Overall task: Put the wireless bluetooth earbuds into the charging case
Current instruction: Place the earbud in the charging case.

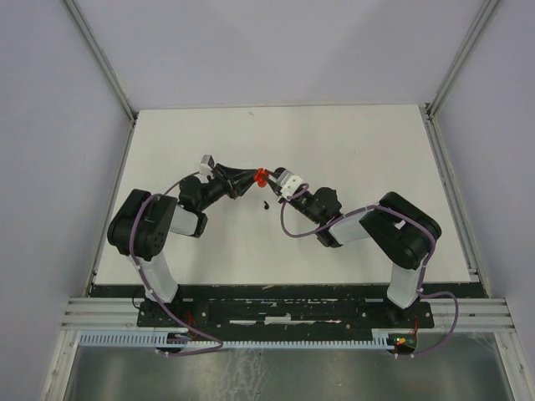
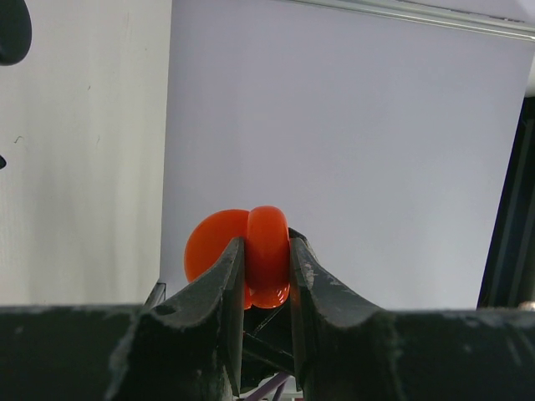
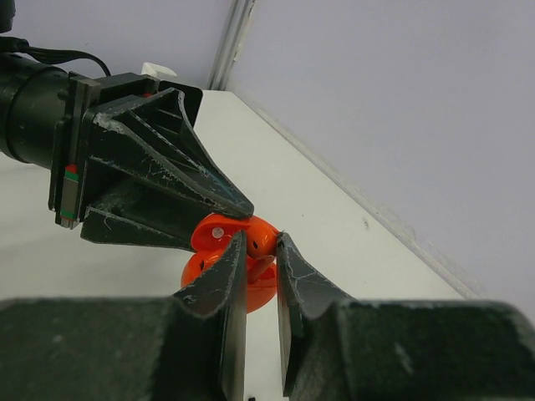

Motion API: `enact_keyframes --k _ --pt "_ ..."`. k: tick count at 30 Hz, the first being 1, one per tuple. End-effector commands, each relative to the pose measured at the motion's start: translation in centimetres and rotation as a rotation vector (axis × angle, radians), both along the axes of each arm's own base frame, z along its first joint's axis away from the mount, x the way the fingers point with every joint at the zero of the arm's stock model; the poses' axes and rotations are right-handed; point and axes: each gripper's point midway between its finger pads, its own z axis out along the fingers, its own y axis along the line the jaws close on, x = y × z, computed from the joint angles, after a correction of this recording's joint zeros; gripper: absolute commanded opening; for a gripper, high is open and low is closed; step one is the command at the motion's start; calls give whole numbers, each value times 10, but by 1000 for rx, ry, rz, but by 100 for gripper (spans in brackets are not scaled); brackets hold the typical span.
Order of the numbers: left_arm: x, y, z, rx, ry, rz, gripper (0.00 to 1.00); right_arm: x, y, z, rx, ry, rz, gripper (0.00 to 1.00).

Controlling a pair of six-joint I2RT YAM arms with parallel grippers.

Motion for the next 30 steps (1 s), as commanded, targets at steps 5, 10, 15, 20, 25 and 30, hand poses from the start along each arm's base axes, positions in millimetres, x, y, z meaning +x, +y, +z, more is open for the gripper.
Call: enact_keyframes --k 5,10,15,20,25,30 --pt "-7 -2 31 -24 -112 -19 3 1 0 14 39 -34 -11 1" --pt "-5 -1 34 -30 -115 -10 3 0 -2 14 48 -18 -10 1" --pt "-3 0 38 -36 -121 -2 3 1 -5 13 62 12 -24 2" --pt "-3 0 42 -38 -134 6 3 2 -8 13 80 36 -41 2" --pt "-3 1 46 -42 -151 13 3 2 -9 12 95 77 -44 3" --pt "-1 1 51 -44 -171 16 3 2 -9 10 101 112 -43 7"
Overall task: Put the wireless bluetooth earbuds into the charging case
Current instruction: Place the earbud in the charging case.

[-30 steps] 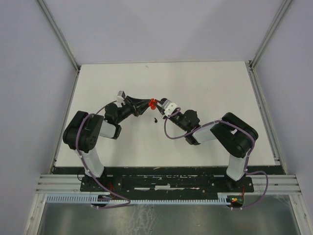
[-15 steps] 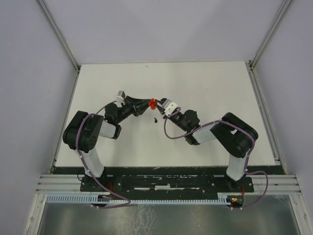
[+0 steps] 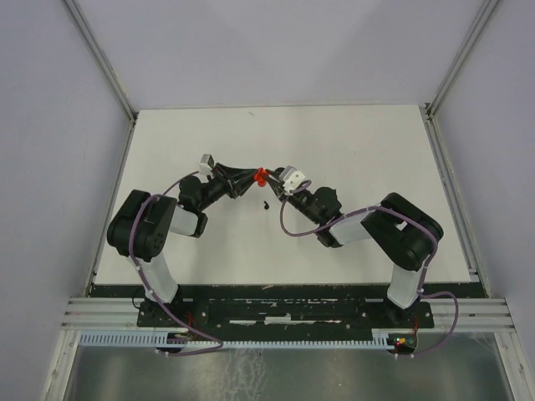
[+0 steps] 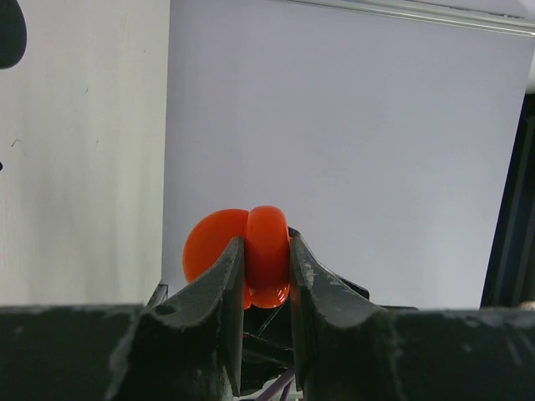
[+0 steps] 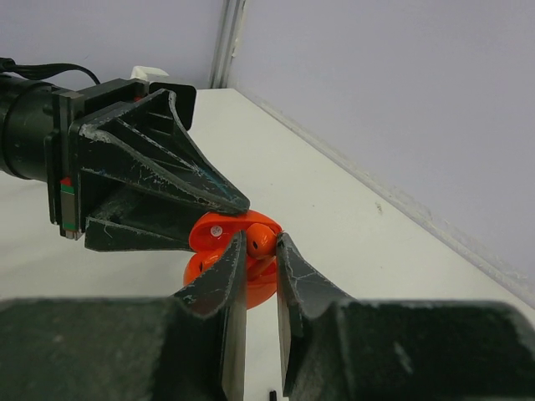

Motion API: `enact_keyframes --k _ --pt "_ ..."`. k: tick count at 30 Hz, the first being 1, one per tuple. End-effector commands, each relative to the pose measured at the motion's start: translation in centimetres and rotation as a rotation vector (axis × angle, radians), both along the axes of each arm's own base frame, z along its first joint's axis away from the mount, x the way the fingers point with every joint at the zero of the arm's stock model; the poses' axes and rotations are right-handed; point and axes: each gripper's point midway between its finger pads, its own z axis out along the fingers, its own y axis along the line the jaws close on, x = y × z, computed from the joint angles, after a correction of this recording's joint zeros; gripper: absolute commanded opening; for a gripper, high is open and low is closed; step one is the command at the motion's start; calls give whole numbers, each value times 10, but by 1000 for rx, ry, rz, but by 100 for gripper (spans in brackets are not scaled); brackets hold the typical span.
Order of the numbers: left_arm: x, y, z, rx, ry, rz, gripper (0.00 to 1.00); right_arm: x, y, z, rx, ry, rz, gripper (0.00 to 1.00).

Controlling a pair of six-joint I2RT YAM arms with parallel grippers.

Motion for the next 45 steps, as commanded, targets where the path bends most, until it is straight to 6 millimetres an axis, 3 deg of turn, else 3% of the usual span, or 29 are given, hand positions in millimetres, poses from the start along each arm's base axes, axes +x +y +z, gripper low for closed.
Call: enact_keyframes --k 1,18,45 --pt "-2 1 48 -43 -165 10 3 -2 -6 12 48 37 -18 9" --pt "-2 1 54 -44 -186 14 3 -1 -5 20 112 117 -15 27" --pt "2 1 51 -44 -180 23 3 -3 -5 25 138 126 -5 33"
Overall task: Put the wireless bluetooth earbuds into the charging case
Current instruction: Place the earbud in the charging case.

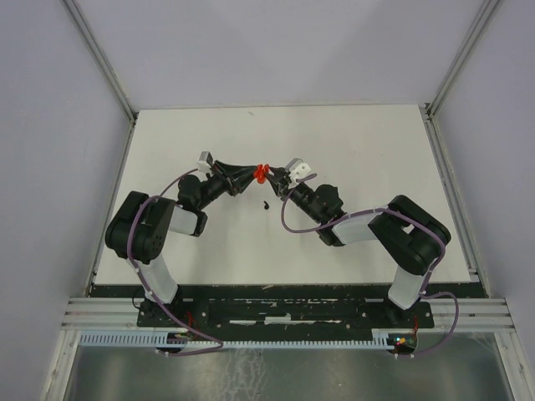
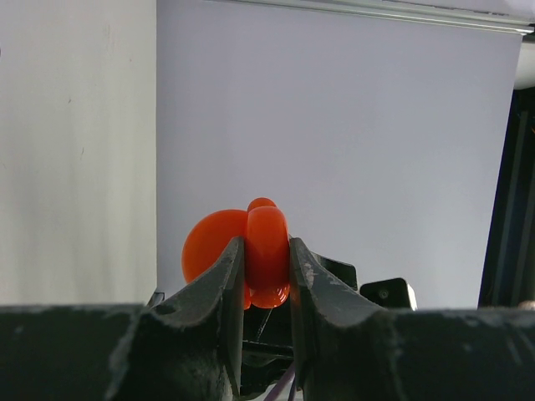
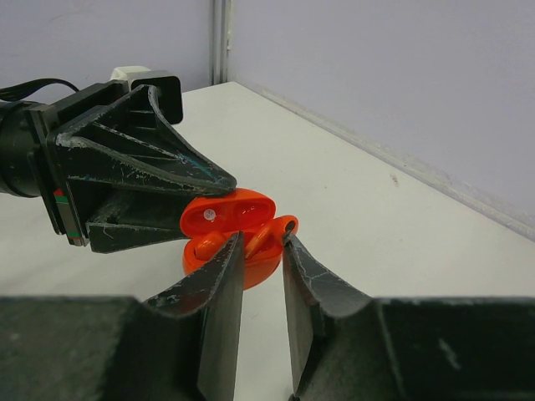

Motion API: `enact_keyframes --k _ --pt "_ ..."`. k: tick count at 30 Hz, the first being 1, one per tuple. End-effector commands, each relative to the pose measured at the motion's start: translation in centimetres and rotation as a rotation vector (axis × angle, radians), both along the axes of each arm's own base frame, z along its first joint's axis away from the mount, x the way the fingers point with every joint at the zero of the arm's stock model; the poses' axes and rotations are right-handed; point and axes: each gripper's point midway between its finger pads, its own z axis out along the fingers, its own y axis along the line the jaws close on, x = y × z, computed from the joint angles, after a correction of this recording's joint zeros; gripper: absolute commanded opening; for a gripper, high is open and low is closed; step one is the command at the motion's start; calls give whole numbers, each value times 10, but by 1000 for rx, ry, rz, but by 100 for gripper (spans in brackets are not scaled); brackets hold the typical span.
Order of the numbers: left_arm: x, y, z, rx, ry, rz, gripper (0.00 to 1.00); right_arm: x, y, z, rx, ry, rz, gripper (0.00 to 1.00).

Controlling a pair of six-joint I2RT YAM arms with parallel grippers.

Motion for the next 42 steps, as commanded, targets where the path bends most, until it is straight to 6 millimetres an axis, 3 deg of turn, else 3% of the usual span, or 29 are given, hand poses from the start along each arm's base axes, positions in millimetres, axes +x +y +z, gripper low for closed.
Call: enact_keyframes --k 1,13,27,32,35,37,39,42 --pt "0 1 38 -33 -148 8 3 -3 -1 21 47 -25 6 33" --pt "0 1 38 -34 -146 7 3 -4 0 23 48 -30 10 33" --pt "1 0 30 -33 -139 7 3 -12 -11 51 79 -81 -4 34" --pt "1 0 30 -34 -144 6 3 -10 -27 66 124 -76 -71 35" --pt "0 0 30 -31 -148 1 3 -2 -43 70 115 29 -169 37" --pt "-1 0 29 -27 -150 -4 3 7 -54 67 85 201 -249 39" --pt "-2 -1 29 -25 -151 -12 3 9 -57 62 -5 375 -254 40" --pt "-4 -2 28 -21 -147 -24 3 10 -58 68 -37 513 -222 39"
